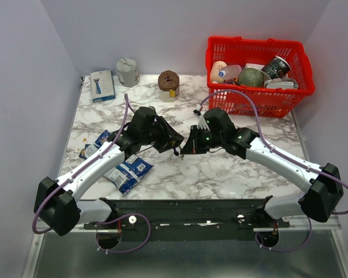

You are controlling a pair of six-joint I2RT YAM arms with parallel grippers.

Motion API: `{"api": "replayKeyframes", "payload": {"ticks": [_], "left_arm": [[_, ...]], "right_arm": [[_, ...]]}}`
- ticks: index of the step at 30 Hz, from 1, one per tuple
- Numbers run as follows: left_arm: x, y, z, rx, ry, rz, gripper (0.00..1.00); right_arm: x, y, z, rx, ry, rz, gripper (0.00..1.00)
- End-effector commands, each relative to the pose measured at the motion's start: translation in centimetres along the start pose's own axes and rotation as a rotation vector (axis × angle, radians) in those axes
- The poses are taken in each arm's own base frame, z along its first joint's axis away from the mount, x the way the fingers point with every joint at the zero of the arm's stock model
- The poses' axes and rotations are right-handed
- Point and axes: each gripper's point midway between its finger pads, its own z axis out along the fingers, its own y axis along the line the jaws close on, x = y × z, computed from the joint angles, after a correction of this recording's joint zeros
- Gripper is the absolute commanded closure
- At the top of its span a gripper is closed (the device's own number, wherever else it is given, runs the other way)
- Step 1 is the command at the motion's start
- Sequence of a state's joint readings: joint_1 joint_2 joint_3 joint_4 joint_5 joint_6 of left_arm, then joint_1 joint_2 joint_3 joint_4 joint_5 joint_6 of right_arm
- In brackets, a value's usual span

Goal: Unlock with the key

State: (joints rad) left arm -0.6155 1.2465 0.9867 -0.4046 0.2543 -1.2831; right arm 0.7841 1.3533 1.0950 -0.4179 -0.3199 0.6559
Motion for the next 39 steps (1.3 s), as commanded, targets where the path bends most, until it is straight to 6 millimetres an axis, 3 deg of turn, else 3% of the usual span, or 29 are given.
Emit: {"api": "replayKeyframes", "payload": {"ticks": [1,20,39], "left_arm": [[-0.3,-2.5,-1.4,0.092,-0.020,0.037,1.00],[0.9,-1.5,-1.1,0.080,0.025,0.043,1.00],[1.0,-2.0,-1.2,0.096,0.033,0.060,1.00]], "right_arm": [[-0.2,0.7,-0.2,-0.015,0.020,0.017,0.99],[-1.0,0.4,-0.9,-0.004,-0.031,0.027,0.99],[-1.2,-0.5,-0.3,0.000,-0.025,0.062,0.99]]}}
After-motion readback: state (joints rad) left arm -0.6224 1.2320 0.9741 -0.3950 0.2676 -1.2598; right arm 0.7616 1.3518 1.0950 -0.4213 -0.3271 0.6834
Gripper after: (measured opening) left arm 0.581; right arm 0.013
